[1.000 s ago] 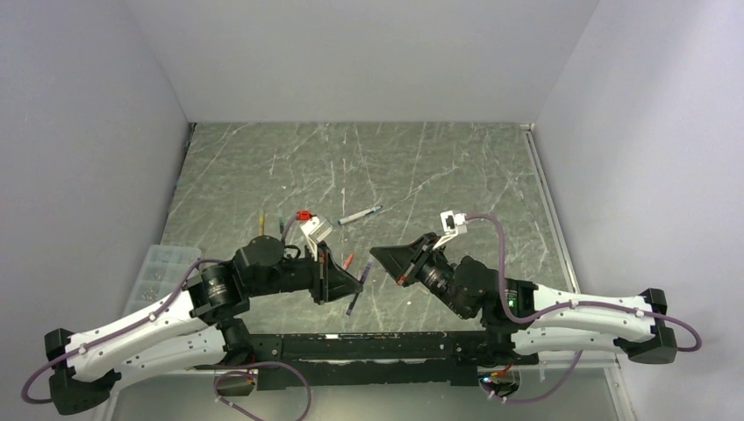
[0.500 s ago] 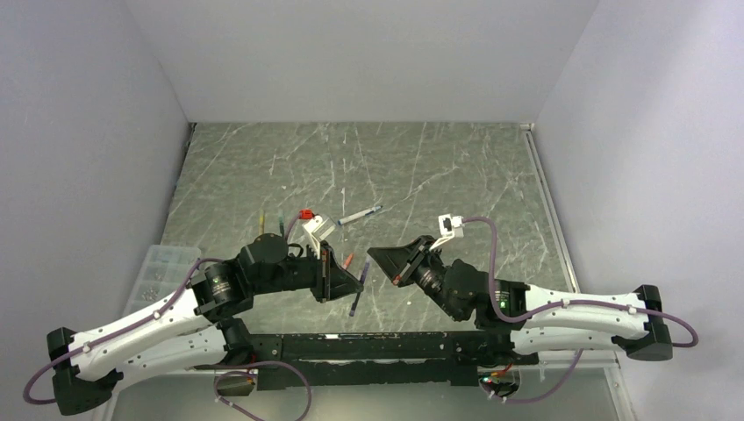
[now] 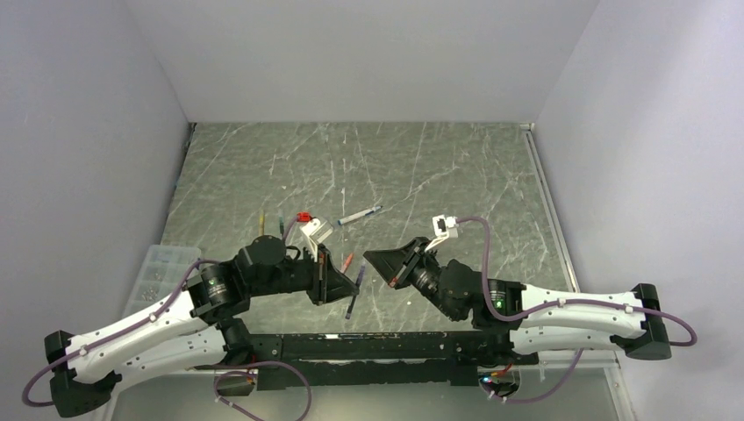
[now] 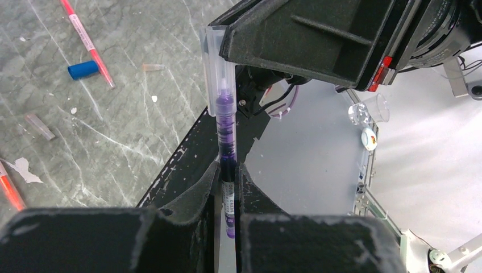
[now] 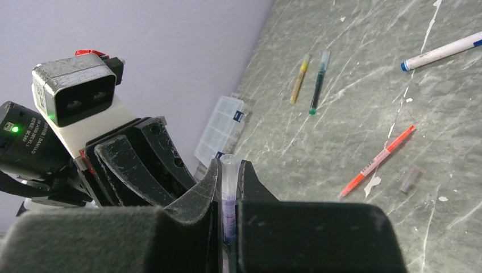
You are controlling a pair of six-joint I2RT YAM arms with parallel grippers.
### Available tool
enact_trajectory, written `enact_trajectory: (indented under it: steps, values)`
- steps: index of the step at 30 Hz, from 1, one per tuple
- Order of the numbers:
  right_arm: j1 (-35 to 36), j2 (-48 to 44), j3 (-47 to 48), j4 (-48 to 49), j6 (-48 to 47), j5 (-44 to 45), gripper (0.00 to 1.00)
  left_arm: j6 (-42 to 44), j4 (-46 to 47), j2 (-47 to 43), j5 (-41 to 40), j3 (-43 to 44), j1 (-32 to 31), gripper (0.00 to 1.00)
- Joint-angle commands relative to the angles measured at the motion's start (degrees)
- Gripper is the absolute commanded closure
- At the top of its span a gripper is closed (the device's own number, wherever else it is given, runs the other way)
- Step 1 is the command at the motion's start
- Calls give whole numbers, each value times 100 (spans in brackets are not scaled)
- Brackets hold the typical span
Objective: Insert the pens into the pen caps
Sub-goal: Press the pen cap onto the pen.
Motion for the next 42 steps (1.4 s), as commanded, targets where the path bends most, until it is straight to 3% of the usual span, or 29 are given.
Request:
enact_trajectory:
  steps: [1, 19, 27, 42]
  values:
    - [205, -35, -158, -436, 94, -947, 100, 254, 1075, -46, -625, 296, 154, 100]
    - [205, -82, 115, -715, 225, -550, 100, 346, 1327, 156, -226, 212, 154, 100]
    - [205, -184, 167, -701, 159, -462, 84, 514, 1387, 133, -148, 260, 154, 100]
    - [204, 80, 991, -1144, -703, -361, 72, 1138, 1756, 187, 27, 223, 151, 100]
